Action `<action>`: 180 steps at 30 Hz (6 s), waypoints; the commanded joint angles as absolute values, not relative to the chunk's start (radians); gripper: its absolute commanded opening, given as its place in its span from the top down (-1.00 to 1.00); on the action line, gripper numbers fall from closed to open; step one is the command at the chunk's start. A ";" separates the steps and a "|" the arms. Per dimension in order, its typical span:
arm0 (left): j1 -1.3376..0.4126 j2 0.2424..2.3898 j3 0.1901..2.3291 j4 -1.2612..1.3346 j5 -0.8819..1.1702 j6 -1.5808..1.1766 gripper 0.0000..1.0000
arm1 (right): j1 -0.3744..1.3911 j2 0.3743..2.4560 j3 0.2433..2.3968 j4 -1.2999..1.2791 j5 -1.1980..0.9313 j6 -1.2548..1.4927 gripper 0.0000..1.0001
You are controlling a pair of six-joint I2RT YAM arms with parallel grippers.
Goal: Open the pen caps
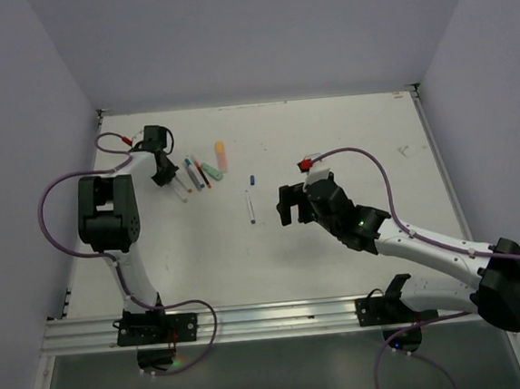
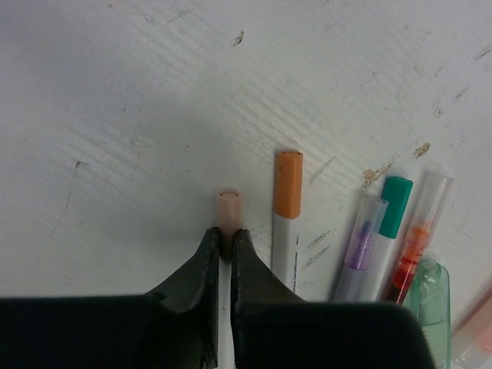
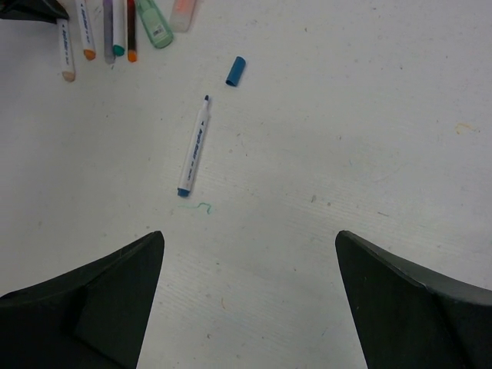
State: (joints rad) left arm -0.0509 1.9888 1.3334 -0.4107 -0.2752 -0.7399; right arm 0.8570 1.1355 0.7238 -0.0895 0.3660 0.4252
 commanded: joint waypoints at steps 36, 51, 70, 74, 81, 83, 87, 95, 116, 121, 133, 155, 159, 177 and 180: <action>-0.445 1.193 0.804 0.345 0.201 -0.824 1.00 | 0.859 1.419 1.002 0.212 0.023 0.511 -0.72; -0.469 1.169 0.790 0.371 0.209 -0.787 1.00 | 0.859 1.448 1.039 0.213 0.081 0.465 0.38; -0.469 1.276 0.943 0.281 0.301 -0.692 0.07 | 0.859 1.345 0.951 0.126 0.060 0.376 1.00; -0.471 1.304 0.968 0.273 0.327 -0.686 0.11 | 0.859 1.345 0.945 0.123 0.052 0.373 1.00; -0.483 1.330 0.988 0.235 0.339 -0.650 0.20 | 0.859 1.353 0.950 0.124 0.060 0.361 1.00; -0.488 1.331 0.992 0.226 0.334 -0.647 0.25 | 0.859 1.353 0.950 0.123 0.063 0.357 1.00; -0.491 1.333 0.991 0.221 0.319 -0.641 0.37 | 0.859 1.353 0.953 0.123 0.069 0.351 1.00; -0.495 1.333 1.000 0.229 0.308 -0.644 0.96 | 0.859 1.355 0.937 0.121 0.071 0.351 1.00; -0.492 1.292 1.086 0.357 0.042 -0.704 1.00 | 0.861 1.232 0.592 0.222 0.012 0.388 1.00; -0.492 1.276 1.103 0.405 -0.026 -0.706 1.00 | 0.862 1.244 0.555 0.230 0.006 0.376 1.00; -0.477 1.201 1.046 0.486 -0.196 -0.732 1.00 | 0.865 1.275 0.514 0.253 -0.037 0.359 1.00; -0.314 1.252 1.169 0.401 -0.103 -0.750 1.00 | 0.871 1.249 0.517 0.229 -0.095 0.333 1.00; -0.324 1.333 1.236 0.266 0.004 -0.715 1.00 | 0.870 1.197 0.508 0.215 -0.025 0.390 1.00; -0.592 1.956 1.680 -0.561 -0.165 -0.512 0.92 | 0.856 1.112 0.566 -0.046 0.391 0.606 1.00; -0.615 2.055 1.738 -0.616 -0.187 -0.511 0.90 | 0.851 1.115 0.568 -0.052 0.391 0.614 1.00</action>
State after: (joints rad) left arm -0.5980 2.0151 1.6547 -0.5034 -0.1196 -0.5453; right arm 0.8562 1.1240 0.5270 -0.0177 0.3244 0.5682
